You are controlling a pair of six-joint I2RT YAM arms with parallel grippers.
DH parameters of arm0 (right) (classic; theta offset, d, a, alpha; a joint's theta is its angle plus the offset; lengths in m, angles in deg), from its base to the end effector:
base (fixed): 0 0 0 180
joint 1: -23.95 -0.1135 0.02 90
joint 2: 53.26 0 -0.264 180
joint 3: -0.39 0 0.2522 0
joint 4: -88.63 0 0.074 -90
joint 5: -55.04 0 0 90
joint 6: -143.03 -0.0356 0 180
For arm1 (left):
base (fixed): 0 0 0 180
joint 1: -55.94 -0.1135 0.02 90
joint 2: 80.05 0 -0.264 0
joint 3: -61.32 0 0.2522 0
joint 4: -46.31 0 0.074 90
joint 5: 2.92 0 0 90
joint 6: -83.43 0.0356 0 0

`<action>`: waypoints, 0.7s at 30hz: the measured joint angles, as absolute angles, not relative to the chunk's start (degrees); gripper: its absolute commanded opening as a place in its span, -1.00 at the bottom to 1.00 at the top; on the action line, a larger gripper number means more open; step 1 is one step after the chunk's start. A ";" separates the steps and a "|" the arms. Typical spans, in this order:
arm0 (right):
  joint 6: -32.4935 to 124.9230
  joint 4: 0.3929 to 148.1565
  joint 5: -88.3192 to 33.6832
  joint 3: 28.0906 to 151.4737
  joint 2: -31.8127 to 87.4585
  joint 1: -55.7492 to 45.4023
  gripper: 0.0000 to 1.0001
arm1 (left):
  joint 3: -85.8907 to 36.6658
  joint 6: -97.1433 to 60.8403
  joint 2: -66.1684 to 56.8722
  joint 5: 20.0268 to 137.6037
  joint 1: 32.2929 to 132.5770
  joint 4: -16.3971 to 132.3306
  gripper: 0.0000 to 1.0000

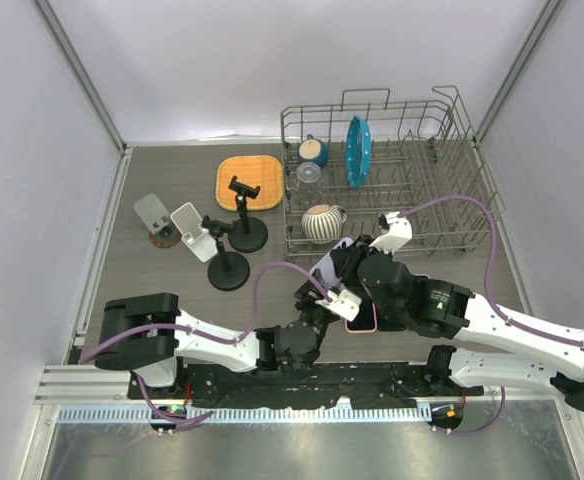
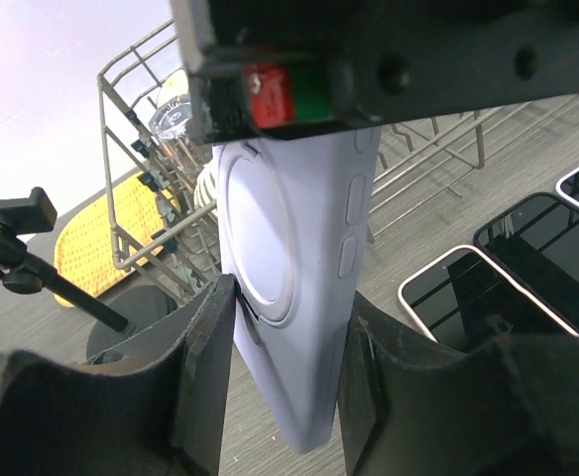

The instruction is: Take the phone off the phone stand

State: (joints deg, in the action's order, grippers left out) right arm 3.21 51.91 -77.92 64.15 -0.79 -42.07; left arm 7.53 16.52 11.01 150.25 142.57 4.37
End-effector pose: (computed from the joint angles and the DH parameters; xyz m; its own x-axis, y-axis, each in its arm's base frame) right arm 0.1022 0.1700 0.3293 -0.4324 0.4037 -0.8063 -0.1367 0.8545 0.5012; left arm 0.0503 -0.3129 0.2321 0.1606 0.2838 -0.9453 0.3645 0.8730 0.3240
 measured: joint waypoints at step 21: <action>4.78 57.55 -81.35 60.76 -10.34 -42.02 0.73 | 7.66 16.80 11.27 153.29 145.04 5.83 -1.00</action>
State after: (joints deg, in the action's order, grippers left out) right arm 4.78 57.55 -81.35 60.76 -10.34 -42.02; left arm 7.66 16.80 11.27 153.29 145.04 5.83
